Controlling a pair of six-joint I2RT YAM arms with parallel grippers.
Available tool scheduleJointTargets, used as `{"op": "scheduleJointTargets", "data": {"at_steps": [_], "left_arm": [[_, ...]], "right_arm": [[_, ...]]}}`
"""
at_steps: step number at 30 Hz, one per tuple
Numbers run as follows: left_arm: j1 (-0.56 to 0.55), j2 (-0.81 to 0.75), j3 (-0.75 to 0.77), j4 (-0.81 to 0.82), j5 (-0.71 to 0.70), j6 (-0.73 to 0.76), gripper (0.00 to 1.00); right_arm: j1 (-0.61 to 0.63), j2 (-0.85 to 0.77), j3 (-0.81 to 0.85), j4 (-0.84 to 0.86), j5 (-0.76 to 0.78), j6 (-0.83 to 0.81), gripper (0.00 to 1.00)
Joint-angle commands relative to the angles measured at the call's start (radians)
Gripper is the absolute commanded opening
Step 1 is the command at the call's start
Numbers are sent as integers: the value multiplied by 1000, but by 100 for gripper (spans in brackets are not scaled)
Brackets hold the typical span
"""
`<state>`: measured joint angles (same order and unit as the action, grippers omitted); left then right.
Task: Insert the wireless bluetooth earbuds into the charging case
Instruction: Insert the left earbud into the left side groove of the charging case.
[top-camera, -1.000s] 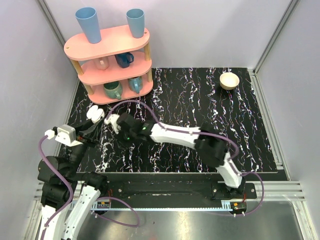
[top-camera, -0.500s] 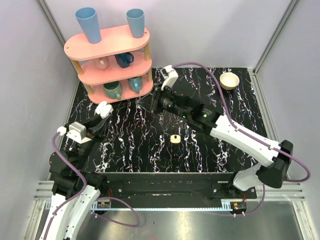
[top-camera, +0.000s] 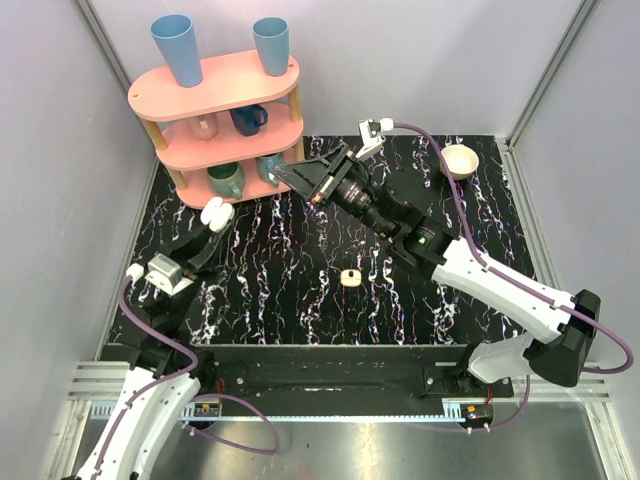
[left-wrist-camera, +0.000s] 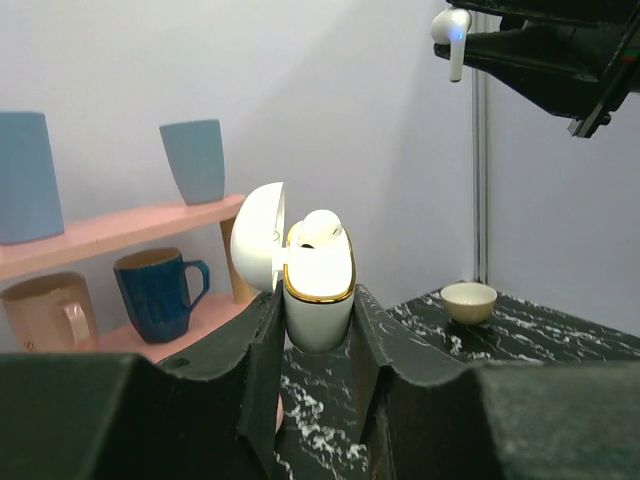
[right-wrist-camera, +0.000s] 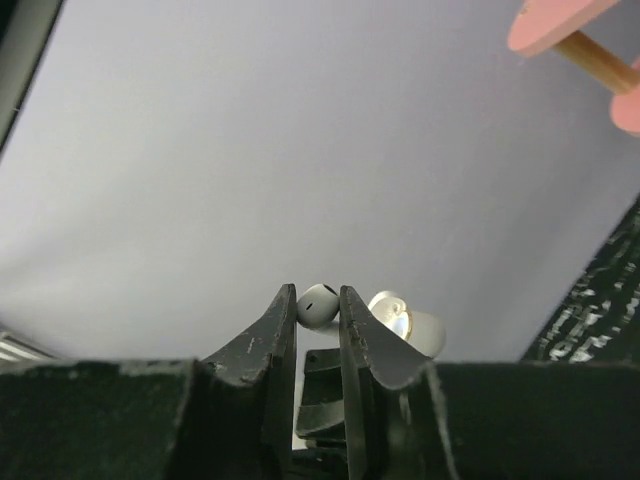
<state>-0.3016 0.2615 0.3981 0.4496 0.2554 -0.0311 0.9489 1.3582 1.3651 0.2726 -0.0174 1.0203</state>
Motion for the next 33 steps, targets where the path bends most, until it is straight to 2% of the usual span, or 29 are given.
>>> {"op": "scheduleJointTargets", "data": {"at_steps": [1, 10, 13, 33], "left_arm": [[-1, 45, -16, 241, 22, -35, 0], [-7, 125, -16, 347, -4, -50, 0], [-14, 148, -21, 371, -19, -52, 0], [-128, 257, -2, 426, -134, 60, 0]], "right_arm": [[4, 27, -11, 218, 4, 136, 17], [30, 87, -9, 312, 11, 146, 17], [45, 113, 18, 289, 2, 139, 17], [108, 197, 42, 338, 4, 104, 17]]}}
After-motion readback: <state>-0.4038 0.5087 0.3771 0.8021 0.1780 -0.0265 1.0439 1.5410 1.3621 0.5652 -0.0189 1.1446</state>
